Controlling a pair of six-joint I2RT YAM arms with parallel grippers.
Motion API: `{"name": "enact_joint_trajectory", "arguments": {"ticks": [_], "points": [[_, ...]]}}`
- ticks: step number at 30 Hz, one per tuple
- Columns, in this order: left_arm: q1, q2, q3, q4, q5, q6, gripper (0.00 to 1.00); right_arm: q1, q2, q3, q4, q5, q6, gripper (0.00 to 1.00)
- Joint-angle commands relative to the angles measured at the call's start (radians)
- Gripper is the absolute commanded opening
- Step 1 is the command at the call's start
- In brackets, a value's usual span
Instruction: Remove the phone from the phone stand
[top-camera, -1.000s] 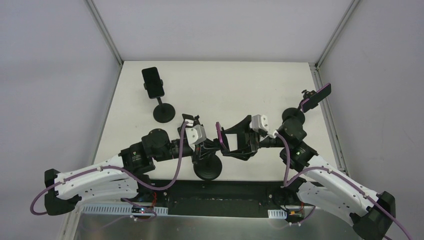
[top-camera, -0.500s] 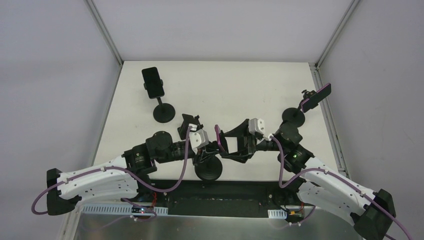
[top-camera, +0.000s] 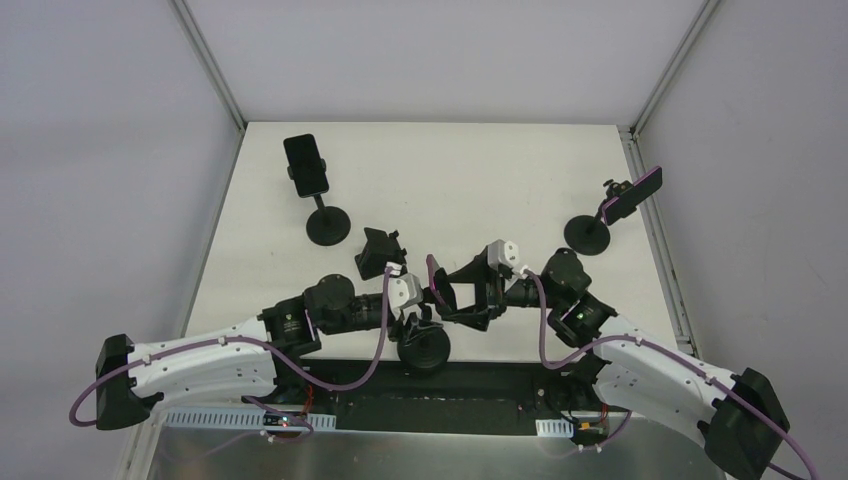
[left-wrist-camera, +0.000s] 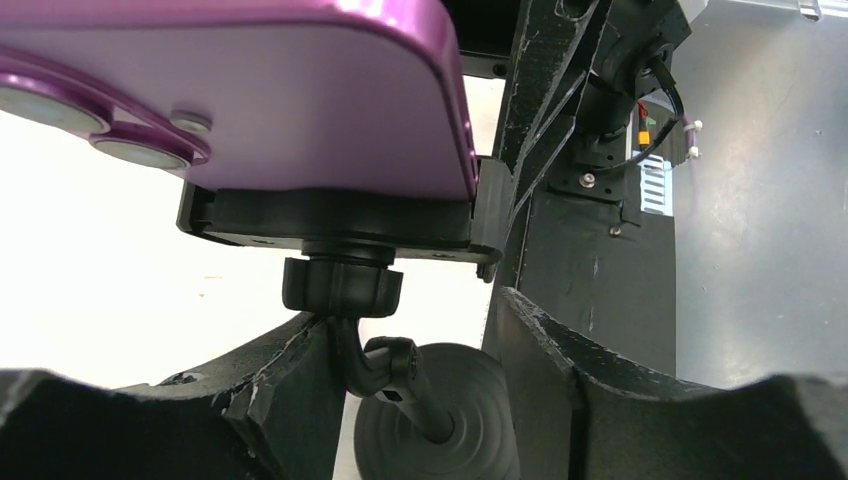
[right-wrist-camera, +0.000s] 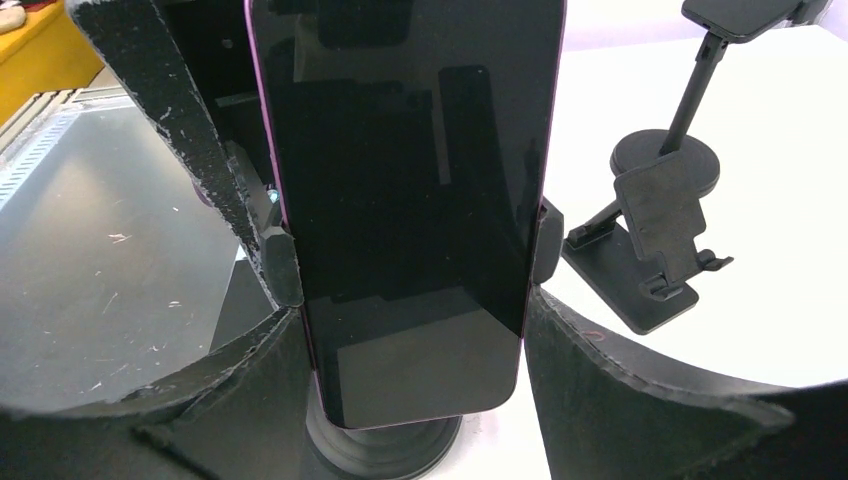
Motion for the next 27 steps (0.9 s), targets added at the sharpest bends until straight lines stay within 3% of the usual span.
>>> {"name": "enact_joint_trajectory", "arguments": {"ticks": [1,13,27], "points": [[-0.007,-0.037,-0.005,0.196,0.03,-0.005,0.55,0.003,-0.018,0.004,0.129,-0.058,0.042,0.0],[-0.007,-0.126,-0.117,0.256,0.024,-0.026,0.55,0.009,-0.053,-0.064,0.237,-0.144,0.122,0.0],[-0.007,-0.034,-0.081,0.257,0.069,-0.029,0.54,0.017,-0.082,-0.066,0.233,-0.065,0.09,0.0]]}}
